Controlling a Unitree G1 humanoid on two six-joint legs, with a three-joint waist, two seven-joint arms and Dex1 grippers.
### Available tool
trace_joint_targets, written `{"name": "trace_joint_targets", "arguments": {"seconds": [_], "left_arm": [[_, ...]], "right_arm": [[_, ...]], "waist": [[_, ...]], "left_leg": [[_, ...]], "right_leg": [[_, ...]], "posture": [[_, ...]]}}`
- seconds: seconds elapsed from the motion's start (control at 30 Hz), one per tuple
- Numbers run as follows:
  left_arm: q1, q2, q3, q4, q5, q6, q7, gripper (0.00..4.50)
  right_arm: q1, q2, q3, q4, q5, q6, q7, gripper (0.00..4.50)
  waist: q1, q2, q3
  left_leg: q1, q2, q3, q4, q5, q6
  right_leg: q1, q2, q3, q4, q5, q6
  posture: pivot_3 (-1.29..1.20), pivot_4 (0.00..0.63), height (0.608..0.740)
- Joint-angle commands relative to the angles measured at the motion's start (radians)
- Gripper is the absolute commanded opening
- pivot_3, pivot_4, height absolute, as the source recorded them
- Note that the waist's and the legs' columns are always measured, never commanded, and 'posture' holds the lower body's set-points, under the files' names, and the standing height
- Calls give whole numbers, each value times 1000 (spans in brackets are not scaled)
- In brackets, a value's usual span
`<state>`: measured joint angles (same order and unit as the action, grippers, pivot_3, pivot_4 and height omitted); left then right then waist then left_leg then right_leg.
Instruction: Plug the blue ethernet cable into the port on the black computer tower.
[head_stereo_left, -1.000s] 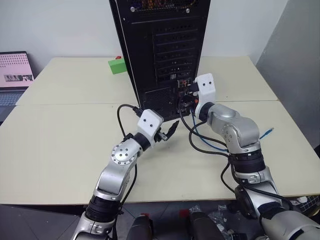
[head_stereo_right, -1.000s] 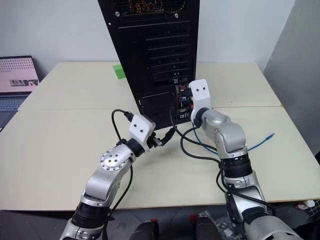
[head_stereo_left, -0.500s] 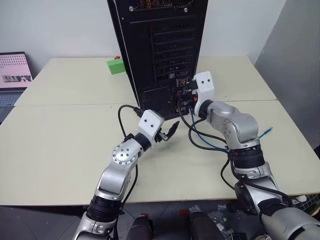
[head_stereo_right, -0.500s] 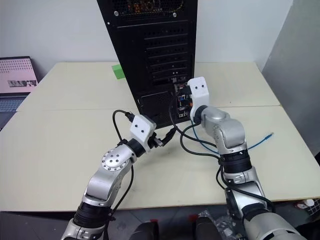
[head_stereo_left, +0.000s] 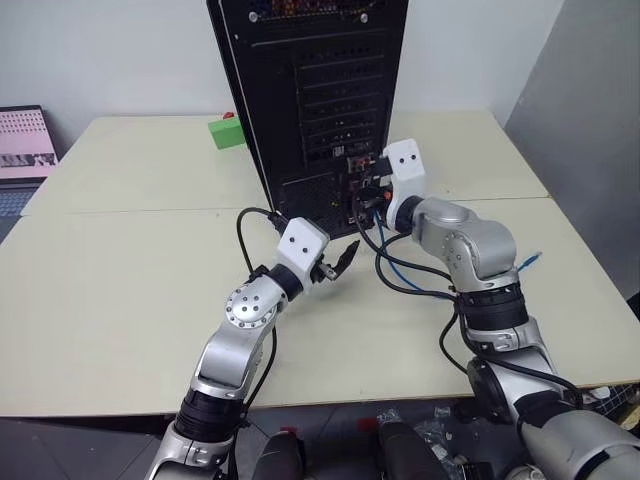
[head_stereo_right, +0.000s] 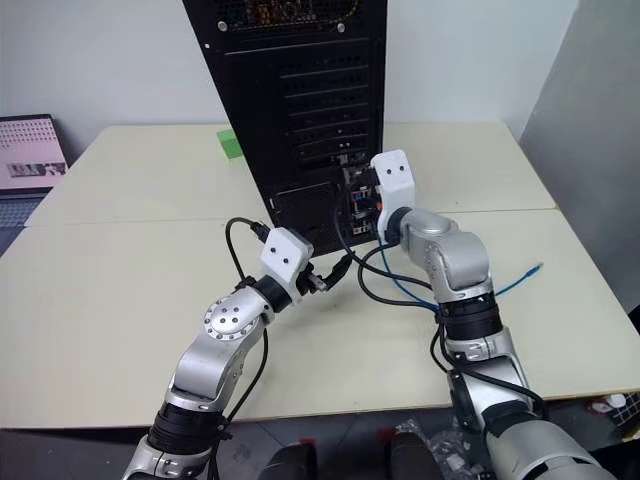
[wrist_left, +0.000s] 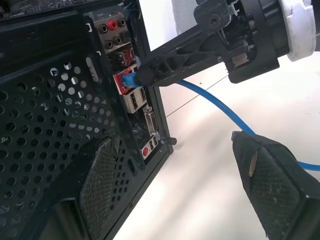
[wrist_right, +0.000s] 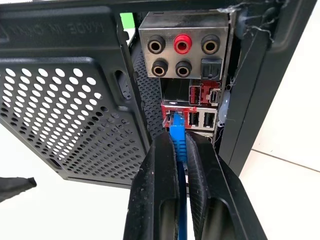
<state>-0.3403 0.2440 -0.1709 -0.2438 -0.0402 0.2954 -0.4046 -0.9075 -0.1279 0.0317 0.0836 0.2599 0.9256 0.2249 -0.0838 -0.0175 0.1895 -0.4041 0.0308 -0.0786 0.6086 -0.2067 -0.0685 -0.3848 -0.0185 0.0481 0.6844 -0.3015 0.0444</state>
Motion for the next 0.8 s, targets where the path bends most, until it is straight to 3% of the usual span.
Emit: {"name": "trace_joint_targets", "arguments": {"seconds": [0.03,0.67,0.73,0.8], "left_arm": [[-17,-5,-8,-27,7,-18,-1,3795],[-20,-2,-7,-29,8,-17,-6,3795],[-19,1,-6,-29,9,-18,-7,3891],[-18,3,-3,-29,9,-20,-7,3891]], "right_arm": [[-100,29,-60,-55,32,-19,-21,0],[-114,40,-79,-45,18,-32,-45,0],[-93,26,-66,-61,10,-35,-35,685],[-74,15,-59,-76,10,-34,-25,946]], "waist": [[0,0,0],[-1,0,0],[-1,0,0],[3,0,0]], "left_leg": [[0,0,0,0,0,0],[-3,0,1,0,0,0],[-3,0,1,0,0,0],[-4,0,1,0,0,0]], "right_leg": [[-1,0,0,0,0,0],[-5,0,1,4,0,0],[-5,0,1,4,0,0],[-5,0,0,4,0,0]], "posture": [[0,150,740],[0,150,740],[0,150,740],[0,150,740]]}}
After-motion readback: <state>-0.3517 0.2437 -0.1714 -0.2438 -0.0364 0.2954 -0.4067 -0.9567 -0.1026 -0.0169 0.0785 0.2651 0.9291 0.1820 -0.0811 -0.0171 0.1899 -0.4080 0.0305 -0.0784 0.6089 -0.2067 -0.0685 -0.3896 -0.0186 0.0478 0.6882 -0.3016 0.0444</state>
